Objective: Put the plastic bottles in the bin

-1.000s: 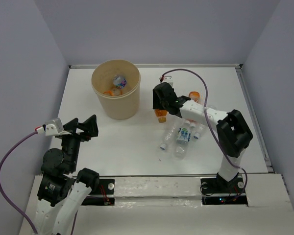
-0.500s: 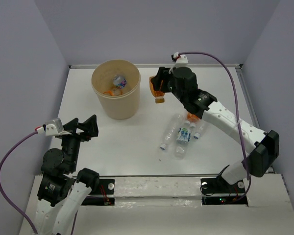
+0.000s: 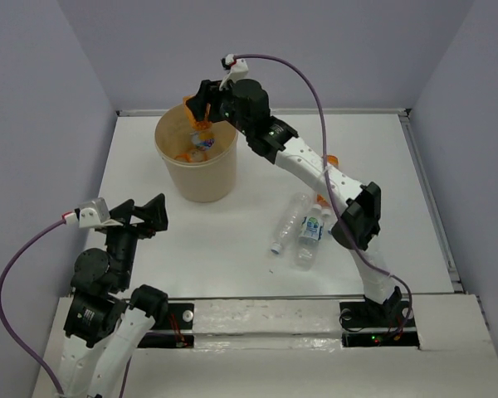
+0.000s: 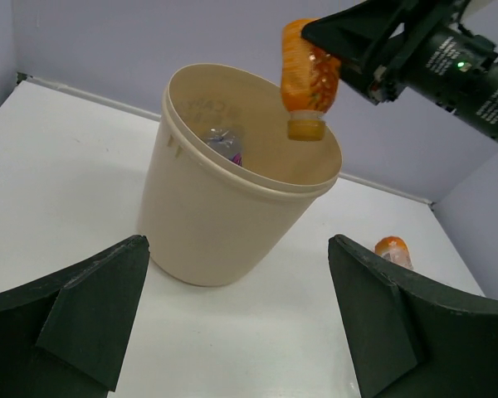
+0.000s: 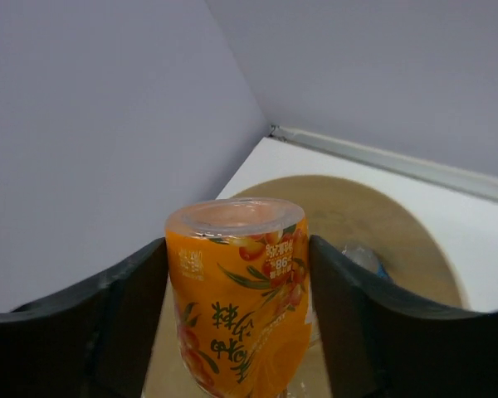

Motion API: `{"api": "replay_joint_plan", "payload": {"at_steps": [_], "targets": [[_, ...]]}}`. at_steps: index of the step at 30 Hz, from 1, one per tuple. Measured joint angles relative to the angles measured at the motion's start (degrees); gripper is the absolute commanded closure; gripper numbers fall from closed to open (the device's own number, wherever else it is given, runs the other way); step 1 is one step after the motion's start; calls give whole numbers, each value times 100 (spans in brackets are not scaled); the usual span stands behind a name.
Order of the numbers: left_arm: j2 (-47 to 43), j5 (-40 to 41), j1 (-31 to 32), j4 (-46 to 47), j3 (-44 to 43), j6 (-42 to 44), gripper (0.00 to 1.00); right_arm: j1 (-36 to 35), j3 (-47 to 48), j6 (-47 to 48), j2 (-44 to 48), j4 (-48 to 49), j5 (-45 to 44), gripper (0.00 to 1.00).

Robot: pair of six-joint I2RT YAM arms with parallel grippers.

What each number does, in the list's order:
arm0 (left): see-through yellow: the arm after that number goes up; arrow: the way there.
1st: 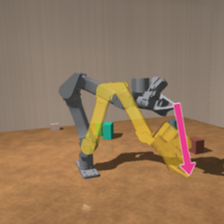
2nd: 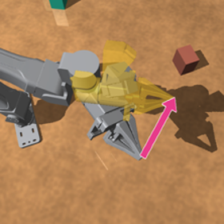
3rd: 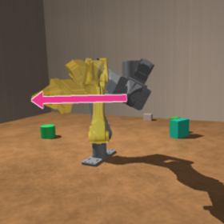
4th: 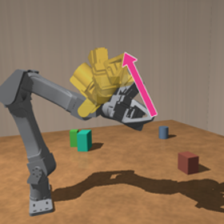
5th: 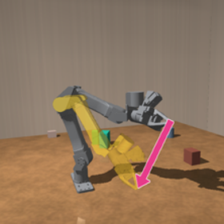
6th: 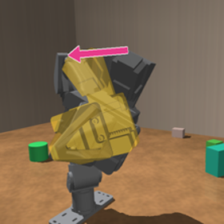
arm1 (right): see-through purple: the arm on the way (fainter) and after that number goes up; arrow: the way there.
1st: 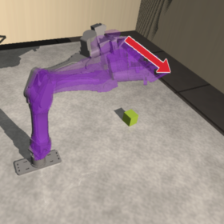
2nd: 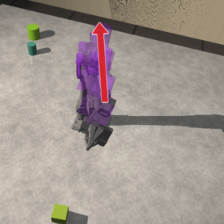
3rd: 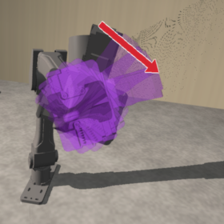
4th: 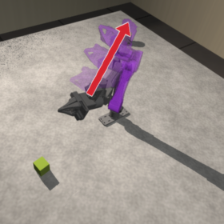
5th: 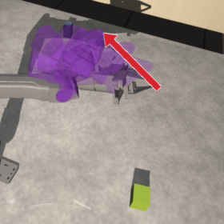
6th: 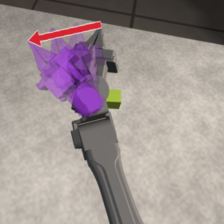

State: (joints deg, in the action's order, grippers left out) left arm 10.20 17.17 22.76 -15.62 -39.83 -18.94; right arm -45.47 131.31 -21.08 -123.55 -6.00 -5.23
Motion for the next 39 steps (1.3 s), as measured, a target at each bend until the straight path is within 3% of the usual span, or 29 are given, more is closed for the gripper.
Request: {"api": "replay_joint_plan", "payload": {"at_steps": [5, 9, 14, 16, 20, 25, 28, 34, 39], "targets": [[341, -146, 0, 37, 9, 11, 1, 0, 111, -11, -407, -389, 240, 13], [776, -501, 0, 125, 24, 83, 1, 2, -393, 35, -39, -472, 315, 14], [1399, -1561, 0, 358, 50, 127, 2, 2, -2490, 164, 1731, -302, 205, 29], [1893, -2258, 2, 546, 26, 87, 2, 2, -3915, 188, 2837, 61, 37, 34], [2826, -2686, 507, 811, -17, -37, 2, 24, -6258, 138, 4994, 240, -511, 38], [4188, -1932, 2518, 907, -579, -127, 2, 136, -8181, -195, 6568, 221, -1309, 42], [5222, -1305, 3204, 1032, -1200, -129, 2, 216, -9029, -487, 7355, -227, -1777, 45], [7173, -420, 3558, 1141, -2199, -44, 1, 234, -9595, -1003, 8450, -649, -2393, 56], [8310, -81, 3576, 1071, -2809, 122, 2, 234, -9737, -1198, 9460, -1023, -2826, 57]]}}
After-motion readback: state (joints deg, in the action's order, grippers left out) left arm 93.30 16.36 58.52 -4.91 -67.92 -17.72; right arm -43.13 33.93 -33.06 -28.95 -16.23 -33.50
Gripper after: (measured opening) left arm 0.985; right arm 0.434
